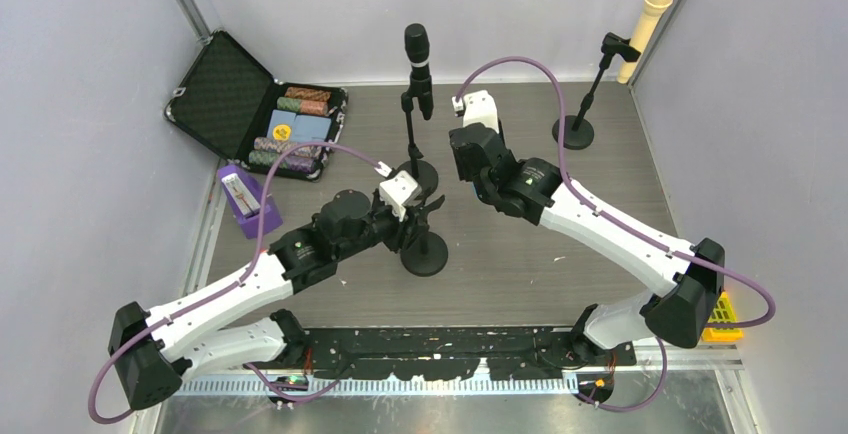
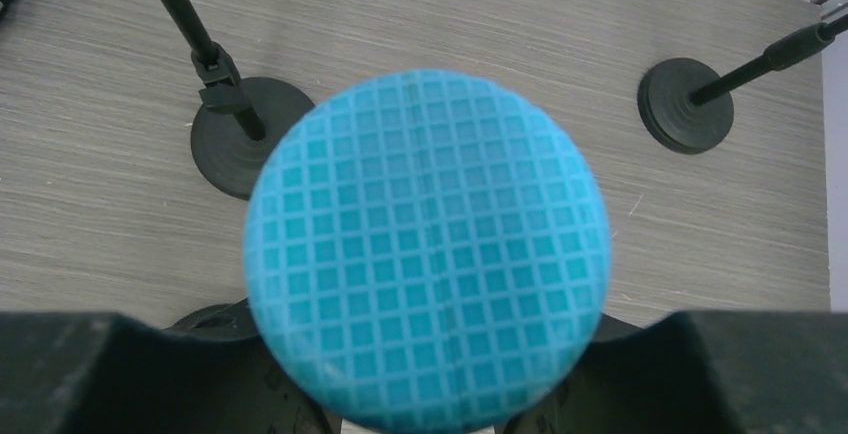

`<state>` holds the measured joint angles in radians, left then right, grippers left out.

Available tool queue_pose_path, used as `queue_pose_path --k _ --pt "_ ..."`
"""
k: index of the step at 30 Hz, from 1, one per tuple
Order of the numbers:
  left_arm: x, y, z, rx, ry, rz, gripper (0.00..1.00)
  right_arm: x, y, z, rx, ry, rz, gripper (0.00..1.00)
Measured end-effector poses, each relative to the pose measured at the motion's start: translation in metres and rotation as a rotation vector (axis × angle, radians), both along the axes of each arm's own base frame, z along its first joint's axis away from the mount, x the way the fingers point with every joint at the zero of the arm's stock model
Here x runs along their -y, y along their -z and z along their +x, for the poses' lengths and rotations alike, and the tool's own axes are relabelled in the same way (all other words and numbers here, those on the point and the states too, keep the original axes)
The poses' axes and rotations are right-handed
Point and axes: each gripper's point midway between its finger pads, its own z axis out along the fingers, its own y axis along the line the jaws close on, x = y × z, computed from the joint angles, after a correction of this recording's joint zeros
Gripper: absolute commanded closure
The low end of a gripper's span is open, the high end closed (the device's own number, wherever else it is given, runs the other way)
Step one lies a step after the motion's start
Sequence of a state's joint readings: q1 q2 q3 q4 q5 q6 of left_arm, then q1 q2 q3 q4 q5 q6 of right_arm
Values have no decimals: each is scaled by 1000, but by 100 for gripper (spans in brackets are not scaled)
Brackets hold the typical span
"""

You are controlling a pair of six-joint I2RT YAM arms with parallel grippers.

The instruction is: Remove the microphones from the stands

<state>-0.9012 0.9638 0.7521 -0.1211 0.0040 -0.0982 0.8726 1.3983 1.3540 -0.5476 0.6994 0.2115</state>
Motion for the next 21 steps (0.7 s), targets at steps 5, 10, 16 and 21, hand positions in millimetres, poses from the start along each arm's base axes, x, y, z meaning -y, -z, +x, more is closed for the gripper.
queue_pose_path --k 5,10,16,21 --pt "-10 0 2 0 -42 32 100 13 12 3 -41 28 5 87" --pt "-21 -1 4 0 -83 63 100 39 47 -6 -153 55 26 87" --pt "-24 0 7 -1 -108 69 69 72 95 -31 -347 92 43 87" --pt "-24 -1 6 -8 -112 61 32 97 120 -46 -488 140 63 86"
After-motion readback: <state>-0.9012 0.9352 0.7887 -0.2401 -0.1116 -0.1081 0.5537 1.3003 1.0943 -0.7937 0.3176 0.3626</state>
